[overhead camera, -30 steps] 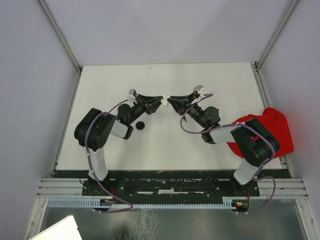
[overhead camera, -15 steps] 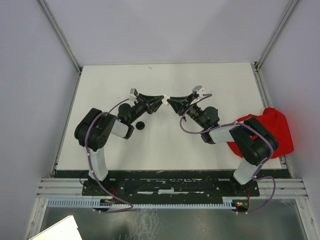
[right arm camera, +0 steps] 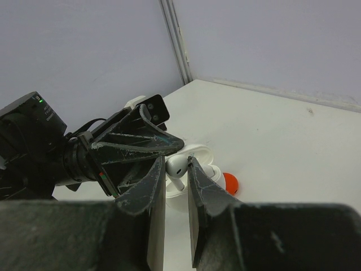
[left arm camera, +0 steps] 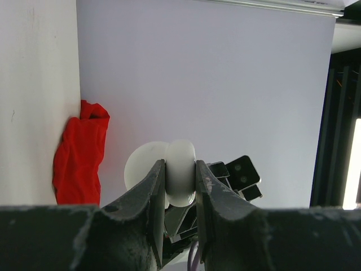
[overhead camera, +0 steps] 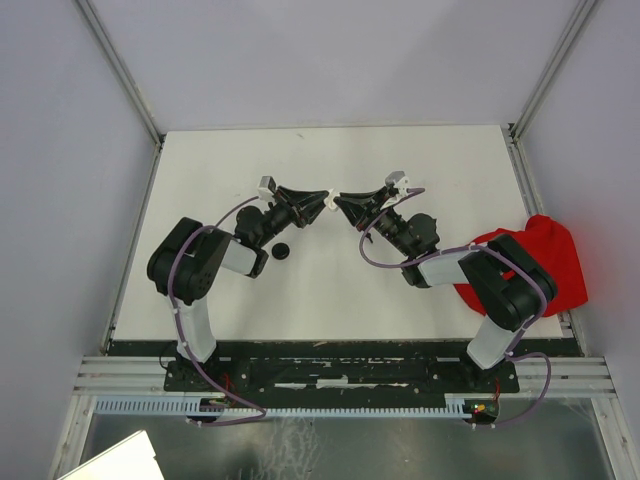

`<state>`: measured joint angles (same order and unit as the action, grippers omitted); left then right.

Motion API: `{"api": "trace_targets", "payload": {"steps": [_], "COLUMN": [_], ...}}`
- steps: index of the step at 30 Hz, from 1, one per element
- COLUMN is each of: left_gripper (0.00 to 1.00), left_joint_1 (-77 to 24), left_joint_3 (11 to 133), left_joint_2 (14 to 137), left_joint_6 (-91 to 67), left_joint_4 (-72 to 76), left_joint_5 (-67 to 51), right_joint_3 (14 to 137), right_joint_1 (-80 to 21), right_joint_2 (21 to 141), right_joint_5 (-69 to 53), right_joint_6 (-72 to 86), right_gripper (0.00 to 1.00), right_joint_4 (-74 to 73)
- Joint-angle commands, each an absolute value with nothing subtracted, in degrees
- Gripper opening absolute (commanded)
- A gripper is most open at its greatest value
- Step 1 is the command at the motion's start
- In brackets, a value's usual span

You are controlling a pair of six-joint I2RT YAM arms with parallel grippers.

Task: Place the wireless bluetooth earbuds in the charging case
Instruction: Place the earbud in the charging case.

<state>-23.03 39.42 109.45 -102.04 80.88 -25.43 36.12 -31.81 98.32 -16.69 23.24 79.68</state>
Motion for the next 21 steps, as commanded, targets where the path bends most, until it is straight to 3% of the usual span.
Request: {"api": "trace_targets", "payload": {"steps": [1, 21], "left_gripper": [0.03, 0.03], "left_joint_1": [-23.67, -23.82], "left_joint_3": [40.74, 40.35], "left_joint_2": [106.22, 105.74], "left_joint_6": [-101.43, -100.95], "left_joint_4": [83.62, 82.73], "left_joint_5": [-25.75, -24.84], "right_joint_3": [37.08, 35.62], "right_joint_1": [-31.72, -31.73], "right_joint_2": [97.83, 96.09], "right_joint_5": [-16.98, -16.08], "right_joint_6": [23.17, 21.1], "right_gripper": [0.01, 0.01], "right_joint_4": [82.62, 81.55]}}
